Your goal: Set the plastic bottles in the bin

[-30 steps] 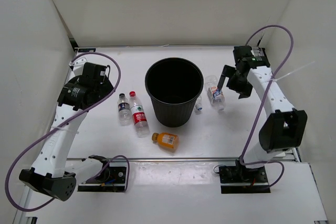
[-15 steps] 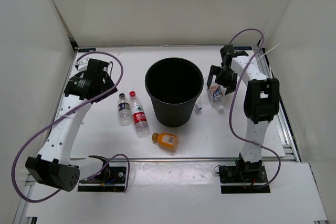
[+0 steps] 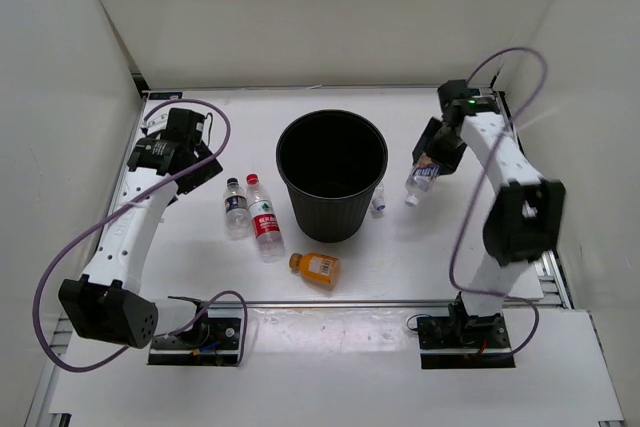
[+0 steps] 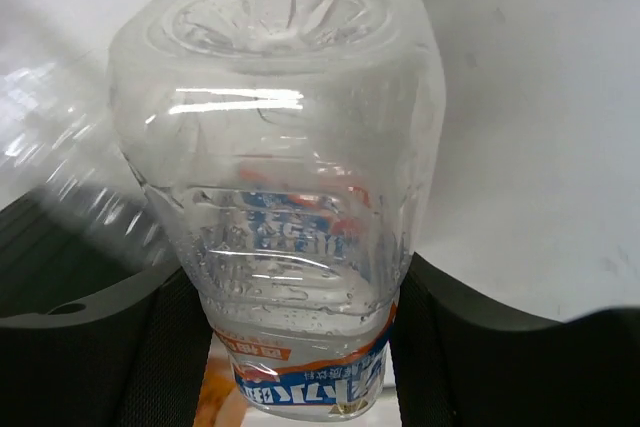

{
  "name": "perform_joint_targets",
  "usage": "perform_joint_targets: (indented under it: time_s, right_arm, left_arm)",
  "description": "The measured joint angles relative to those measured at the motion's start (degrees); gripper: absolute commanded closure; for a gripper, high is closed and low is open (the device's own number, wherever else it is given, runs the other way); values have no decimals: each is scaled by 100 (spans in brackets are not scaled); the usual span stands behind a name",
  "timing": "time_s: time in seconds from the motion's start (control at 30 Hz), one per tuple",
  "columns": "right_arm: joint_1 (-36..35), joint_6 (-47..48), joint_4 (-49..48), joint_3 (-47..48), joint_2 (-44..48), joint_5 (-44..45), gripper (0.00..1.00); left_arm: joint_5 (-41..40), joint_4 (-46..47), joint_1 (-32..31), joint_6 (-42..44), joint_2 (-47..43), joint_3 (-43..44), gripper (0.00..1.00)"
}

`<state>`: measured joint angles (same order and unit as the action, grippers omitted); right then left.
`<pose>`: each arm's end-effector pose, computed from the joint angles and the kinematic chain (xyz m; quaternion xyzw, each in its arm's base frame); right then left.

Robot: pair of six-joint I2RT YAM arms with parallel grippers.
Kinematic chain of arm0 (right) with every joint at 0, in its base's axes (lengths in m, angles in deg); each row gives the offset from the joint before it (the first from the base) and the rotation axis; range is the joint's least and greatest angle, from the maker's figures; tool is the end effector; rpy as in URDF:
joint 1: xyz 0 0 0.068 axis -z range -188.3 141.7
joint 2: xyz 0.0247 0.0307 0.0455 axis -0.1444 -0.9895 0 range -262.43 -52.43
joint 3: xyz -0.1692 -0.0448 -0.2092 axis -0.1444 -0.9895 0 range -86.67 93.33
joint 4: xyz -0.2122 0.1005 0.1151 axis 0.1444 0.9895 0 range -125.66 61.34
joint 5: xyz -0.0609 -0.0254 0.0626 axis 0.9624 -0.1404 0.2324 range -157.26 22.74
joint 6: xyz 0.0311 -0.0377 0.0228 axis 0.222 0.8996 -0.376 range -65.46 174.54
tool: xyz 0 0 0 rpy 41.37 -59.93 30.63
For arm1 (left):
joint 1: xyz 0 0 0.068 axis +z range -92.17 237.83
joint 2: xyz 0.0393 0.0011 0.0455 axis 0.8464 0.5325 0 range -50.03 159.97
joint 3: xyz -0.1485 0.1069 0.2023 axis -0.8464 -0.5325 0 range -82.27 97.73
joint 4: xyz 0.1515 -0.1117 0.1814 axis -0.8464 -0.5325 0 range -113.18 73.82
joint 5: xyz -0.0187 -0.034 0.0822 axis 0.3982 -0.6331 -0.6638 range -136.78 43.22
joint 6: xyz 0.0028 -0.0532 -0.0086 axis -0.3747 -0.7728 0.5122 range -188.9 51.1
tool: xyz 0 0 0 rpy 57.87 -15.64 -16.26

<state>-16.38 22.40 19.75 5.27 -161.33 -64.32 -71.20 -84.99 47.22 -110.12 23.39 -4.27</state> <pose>0.3869 0.0531 0.2447 0.2097 0.9654 0.0289 0.1526 0.2291 -0.0280 0.3500 -0.2970 0.9065 0.0903 0.2861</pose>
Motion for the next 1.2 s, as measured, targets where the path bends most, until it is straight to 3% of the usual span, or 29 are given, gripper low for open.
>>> perform_joint_targets:
  time_s: [0.1,0.2,0.37,0.47,0.57,0.67,0.77,0.83,1.2]
  right_arm:
    - [-131,-391,297,-11,1526,162,69]
    - [-481,-551,293,933,2568,282,69]
    - [-1926,-363,-415,1467,3462,437,58]
    - [-2551,-186,-411,1980,2983,496,45]
    - [-2914,-118,-437,2485,2070,568,1]
    - [-3261,4,-249,2553,1263,516,1]
    - [-3534,63,415,3381,435,560,1]
    - [-3622,87,505,3576,391,592,1]
    - [-3696,-15,691,2702,3027,490,1]
  left_arm:
    - [35,177,59,-136,-46,-192,0]
    - [155,284,199,-258,-157,-560,0]
    - [455,431,509,-319,-142,-925,0]
    - [726,625,542,-323,-55,-1062,0]
    - [1036,791,542,-323,129,-1119,0]
    - [1384,1005,542,-323,378,-1172,0]
    - [1679,1257,542,-286,586,-1360,0]
    - [1880,1499,542,-170,627,-1572,0]
    - [2081,2472,481,592,1596,-1858,0]
